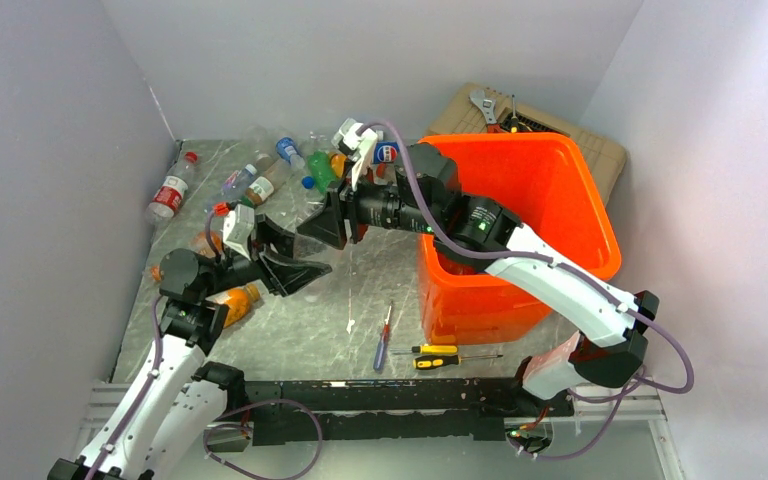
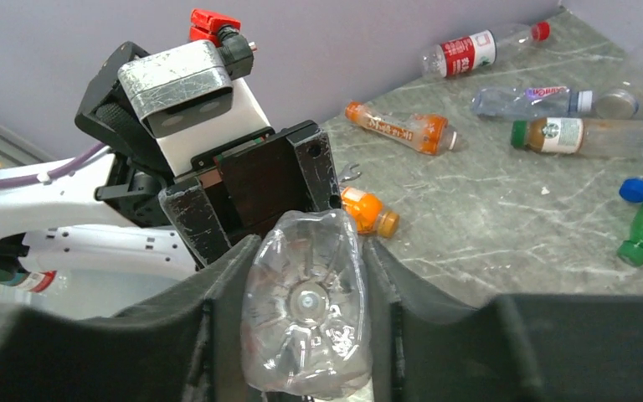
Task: Put the plastic bottles in the bin
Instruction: Place the plastic bottle in the trash bin.
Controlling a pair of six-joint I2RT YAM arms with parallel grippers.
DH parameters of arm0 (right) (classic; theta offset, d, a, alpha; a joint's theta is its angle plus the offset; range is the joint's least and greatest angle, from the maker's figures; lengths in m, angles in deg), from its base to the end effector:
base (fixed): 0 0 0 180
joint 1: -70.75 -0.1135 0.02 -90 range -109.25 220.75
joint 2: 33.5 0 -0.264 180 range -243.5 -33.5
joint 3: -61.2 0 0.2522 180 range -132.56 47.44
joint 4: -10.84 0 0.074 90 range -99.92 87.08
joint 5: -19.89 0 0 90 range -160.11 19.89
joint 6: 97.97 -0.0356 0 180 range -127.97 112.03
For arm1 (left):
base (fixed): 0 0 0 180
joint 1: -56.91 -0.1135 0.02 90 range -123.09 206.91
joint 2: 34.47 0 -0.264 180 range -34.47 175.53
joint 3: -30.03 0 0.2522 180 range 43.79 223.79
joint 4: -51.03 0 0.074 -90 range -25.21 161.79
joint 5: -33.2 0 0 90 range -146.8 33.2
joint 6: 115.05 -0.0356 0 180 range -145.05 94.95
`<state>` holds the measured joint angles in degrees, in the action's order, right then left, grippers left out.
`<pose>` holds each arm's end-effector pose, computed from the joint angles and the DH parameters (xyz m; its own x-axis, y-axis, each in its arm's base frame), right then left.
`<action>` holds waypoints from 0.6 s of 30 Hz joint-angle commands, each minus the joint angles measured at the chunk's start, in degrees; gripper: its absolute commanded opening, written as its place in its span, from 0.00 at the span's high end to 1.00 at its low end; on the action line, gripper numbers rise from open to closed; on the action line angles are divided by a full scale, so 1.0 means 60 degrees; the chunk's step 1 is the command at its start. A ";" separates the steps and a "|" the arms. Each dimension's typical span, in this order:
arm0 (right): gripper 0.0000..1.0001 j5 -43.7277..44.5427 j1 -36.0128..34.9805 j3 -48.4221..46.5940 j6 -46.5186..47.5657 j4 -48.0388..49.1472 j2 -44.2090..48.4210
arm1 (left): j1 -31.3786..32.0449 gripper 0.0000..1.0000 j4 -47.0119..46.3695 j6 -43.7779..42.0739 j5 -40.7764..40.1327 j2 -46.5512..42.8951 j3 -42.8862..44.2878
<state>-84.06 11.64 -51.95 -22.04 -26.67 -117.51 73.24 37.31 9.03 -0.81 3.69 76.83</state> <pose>0.1570 0.2791 0.4831 -0.3047 -0.0498 -0.9511 -0.9085 0.3151 0.2746 0.1343 -0.0701 0.3502 -0.1980 -0.2686 -0.9427 0.9442 0.2061 -0.2570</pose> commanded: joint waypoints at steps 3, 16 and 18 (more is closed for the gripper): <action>0.74 0.0193 0.0023 0.0062 0.0097 -0.0058 0.0092 | 0.0046 0.57 -0.0170 -0.0228 -0.0116 -0.0186 0.0319; 1.00 0.1471 0.0023 -0.2703 0.1008 -0.1334 0.0288 | 0.0060 0.00 0.1000 -0.0601 -0.1216 -0.0583 0.0462; 1.00 0.2094 0.0023 -0.3764 0.1368 -0.1639 0.0323 | 0.0060 0.01 0.1060 -0.0651 -0.1389 -0.0688 0.0429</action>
<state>-78.86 11.68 -61.83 -18.78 -35.46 -118.08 73.46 42.23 6.87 -5.75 0.87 77.12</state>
